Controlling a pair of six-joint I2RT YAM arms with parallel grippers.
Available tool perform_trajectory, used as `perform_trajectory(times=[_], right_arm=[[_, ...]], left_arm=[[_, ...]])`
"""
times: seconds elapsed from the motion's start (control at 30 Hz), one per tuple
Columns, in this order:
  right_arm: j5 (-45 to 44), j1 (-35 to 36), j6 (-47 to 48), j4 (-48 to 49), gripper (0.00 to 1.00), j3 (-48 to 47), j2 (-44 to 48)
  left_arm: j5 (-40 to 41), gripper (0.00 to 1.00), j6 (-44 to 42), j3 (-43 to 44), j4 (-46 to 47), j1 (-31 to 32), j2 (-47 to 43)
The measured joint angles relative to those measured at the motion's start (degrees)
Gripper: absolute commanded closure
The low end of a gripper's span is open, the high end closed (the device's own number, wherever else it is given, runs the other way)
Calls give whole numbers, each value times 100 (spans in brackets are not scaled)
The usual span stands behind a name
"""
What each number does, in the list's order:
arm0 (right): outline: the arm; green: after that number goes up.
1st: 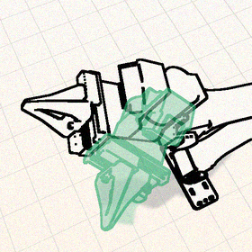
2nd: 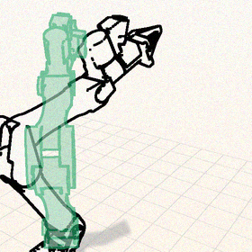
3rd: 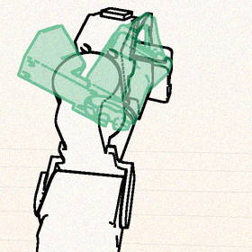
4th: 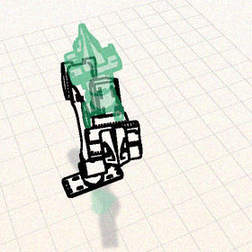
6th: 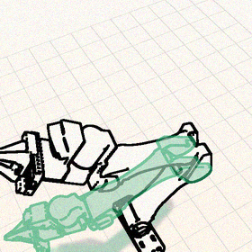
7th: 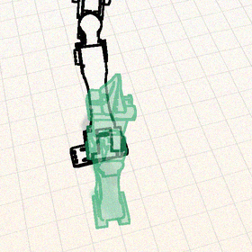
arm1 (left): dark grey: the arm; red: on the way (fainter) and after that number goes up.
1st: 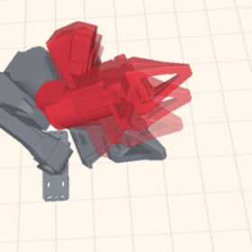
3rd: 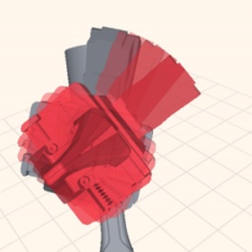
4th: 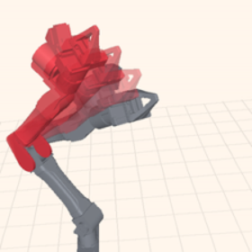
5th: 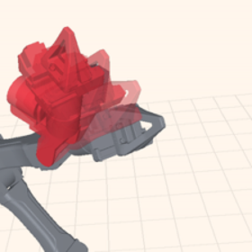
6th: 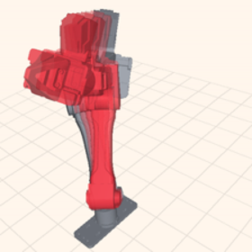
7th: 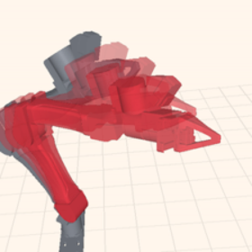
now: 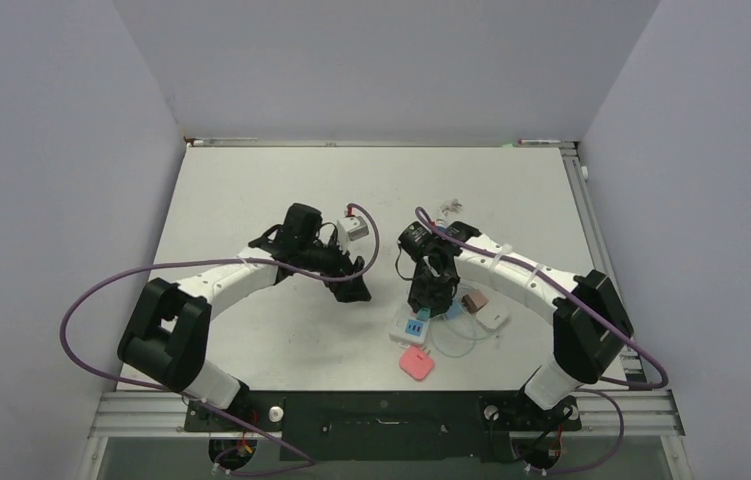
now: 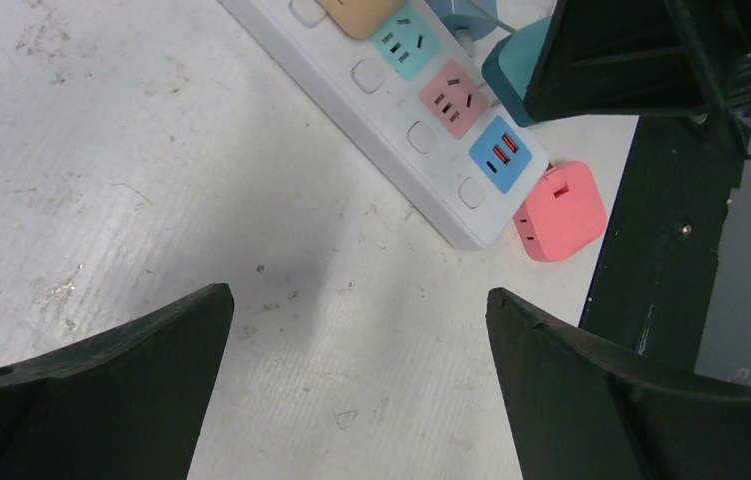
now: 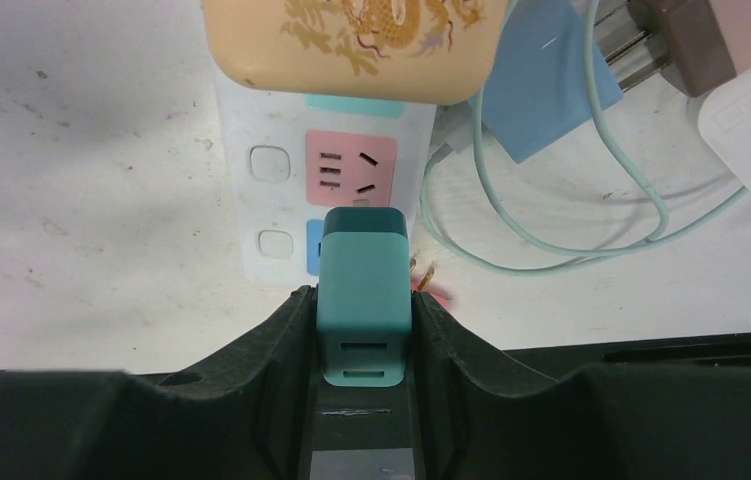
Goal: Insert the plug
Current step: Insert the plug into the socket.
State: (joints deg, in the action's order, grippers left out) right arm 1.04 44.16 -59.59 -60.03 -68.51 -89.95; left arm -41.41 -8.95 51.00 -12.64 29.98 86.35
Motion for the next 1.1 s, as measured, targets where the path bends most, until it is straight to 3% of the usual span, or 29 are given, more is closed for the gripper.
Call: perform_trajectory(times=[0.27,1.1], right_arm=[[146,-63,92,48,95,-170,-365],[332,-258,197,225,95,-249,-372]], left_arm=[[-435,4,227,85,-20,-557,304],[-568,4,232,85,0,-566,304]])
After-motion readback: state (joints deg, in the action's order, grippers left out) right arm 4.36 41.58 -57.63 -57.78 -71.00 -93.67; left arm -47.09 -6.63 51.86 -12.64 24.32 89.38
